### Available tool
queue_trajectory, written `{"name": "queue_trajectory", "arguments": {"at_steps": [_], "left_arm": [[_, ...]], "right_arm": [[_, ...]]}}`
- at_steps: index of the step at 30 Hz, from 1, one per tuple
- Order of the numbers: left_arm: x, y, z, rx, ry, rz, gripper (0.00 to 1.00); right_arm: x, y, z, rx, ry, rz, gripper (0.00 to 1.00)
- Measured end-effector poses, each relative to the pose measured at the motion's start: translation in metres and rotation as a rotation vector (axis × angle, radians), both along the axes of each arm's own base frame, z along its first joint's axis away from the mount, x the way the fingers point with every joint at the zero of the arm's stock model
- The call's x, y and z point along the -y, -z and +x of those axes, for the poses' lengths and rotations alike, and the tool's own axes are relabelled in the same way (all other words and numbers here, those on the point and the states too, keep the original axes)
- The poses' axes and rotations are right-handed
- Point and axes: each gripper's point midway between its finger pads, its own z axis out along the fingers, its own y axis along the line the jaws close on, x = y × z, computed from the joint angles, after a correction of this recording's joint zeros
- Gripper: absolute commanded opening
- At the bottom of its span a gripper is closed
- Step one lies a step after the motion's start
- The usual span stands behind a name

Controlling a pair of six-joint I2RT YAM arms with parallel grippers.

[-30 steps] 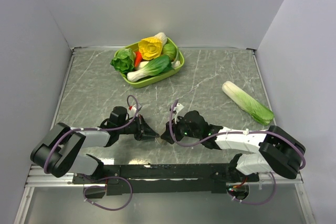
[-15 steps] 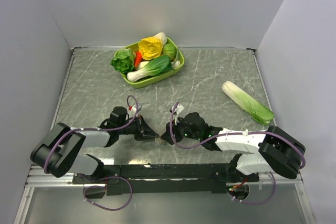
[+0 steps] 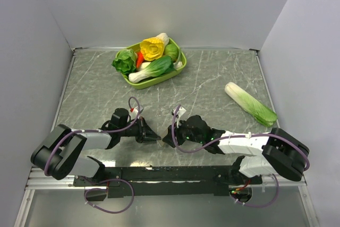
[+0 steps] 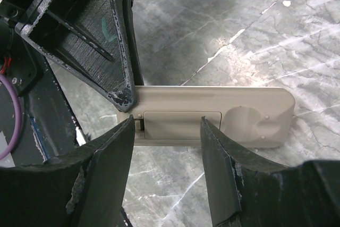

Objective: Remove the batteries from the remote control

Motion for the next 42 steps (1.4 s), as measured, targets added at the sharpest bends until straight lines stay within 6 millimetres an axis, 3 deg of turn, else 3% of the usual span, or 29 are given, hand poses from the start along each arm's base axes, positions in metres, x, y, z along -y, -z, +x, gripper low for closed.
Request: {"name": "queue_trajectory", "arguments": {"at_steps": [9, 21, 31, 42], "left_arm": [[-0.0008, 0.0006, -0.0013, -0.007, 0.001, 0.006, 0.01], [-0.0016, 0.0007, -0.0023, -0.013, -0.001, 0.010, 0.01], [-0.0017, 0.0004, -0.0016, -0.010, -0.005, 0.011, 0.01], [-0.0019, 0.0001, -0.0004, -0.006, -0.012, 0.014, 0.01]], "right_arm": [[-0.0001, 0.0013, -0.0017, 0.011, 0.002, -0.007, 0.57], [-0.0005, 0.0018, -0.0072, 0.026, -0.007, -0.004, 0.61], [-0.0004, 0.0027, -0.0030, 0.040, 0.021, -0.017, 0.55], [-0.0015, 0.0026, -0.0025, 0.033, 0.035, -0.015, 0.56]]}}
